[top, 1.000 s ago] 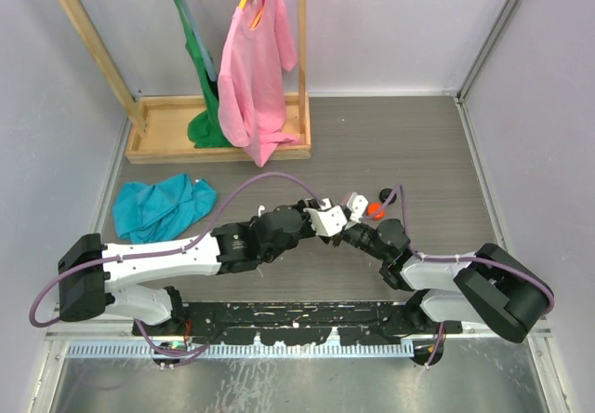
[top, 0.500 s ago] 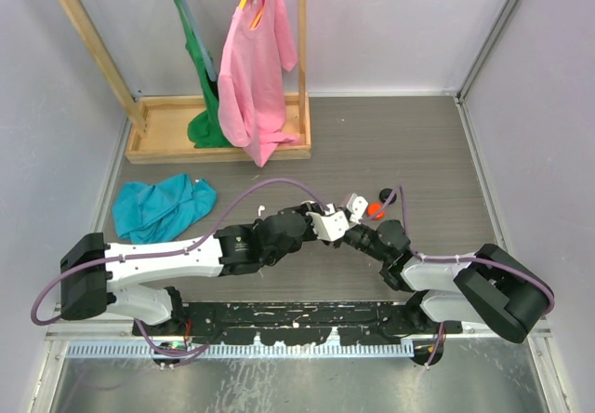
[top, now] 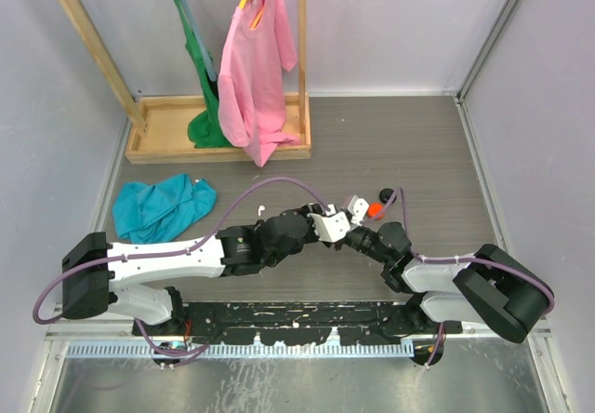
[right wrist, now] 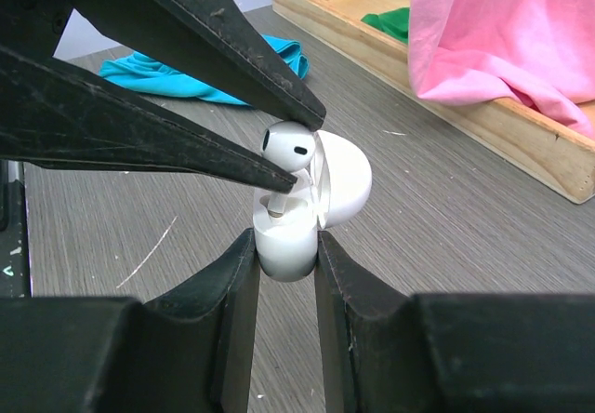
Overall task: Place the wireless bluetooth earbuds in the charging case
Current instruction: Place the earbud in the charging case, then pick up the earbud from the center of the board.
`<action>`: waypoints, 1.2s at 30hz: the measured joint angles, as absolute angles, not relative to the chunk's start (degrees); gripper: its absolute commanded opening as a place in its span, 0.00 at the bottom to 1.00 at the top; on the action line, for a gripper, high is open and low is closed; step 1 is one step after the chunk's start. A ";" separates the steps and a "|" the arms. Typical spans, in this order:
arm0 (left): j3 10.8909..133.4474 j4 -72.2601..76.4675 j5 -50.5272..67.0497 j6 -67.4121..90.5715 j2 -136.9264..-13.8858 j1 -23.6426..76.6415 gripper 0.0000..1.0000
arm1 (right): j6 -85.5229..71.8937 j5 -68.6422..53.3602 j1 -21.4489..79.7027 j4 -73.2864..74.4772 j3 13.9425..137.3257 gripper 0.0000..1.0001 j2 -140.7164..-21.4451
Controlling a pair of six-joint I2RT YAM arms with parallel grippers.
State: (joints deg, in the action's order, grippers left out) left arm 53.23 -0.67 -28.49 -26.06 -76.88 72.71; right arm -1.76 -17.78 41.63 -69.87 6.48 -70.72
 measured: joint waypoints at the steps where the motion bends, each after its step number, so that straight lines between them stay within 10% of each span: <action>1: 53.23 -0.67 -28.25 -25.80 -76.88 72.71 0.25 | -1.83 -17.78 41.63 -69.95 6.42 0.01 -70.72; 36: 52.66 -8.60 -19.16 2.07 -60.88 63.59 0.64 | -2.50 -16.10 41.63 -73.25 5.80 0.01 -70.35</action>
